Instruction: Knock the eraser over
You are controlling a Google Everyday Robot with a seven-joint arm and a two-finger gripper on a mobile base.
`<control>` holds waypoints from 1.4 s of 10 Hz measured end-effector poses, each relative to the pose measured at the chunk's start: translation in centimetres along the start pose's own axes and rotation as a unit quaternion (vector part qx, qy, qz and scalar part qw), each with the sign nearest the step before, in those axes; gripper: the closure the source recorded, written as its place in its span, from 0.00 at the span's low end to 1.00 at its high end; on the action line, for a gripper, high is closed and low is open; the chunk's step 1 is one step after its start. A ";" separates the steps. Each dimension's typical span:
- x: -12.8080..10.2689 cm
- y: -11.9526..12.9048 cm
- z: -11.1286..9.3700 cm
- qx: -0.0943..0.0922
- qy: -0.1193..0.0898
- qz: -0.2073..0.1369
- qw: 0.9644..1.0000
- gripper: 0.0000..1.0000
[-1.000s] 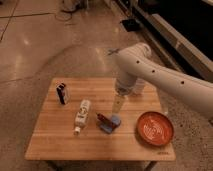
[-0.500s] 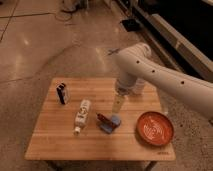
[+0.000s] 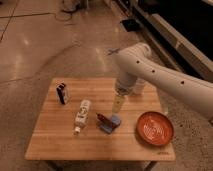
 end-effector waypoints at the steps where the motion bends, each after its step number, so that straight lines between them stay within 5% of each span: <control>1: 0.0 0.0 0.0 0.000 0.000 0.000 1.000 0.20; 8: -0.1 -0.1 -0.1 0.002 0.000 -0.006 1.000 0.20; 10: -2.9 -0.1 -0.1 0.009 -0.010 -0.060 0.998 0.20; 11: -4.3 -0.1 -0.1 0.014 -0.013 -0.088 0.996 0.20; 14: -10.8 0.5 1.0 0.024 -0.019 -0.191 0.981 0.20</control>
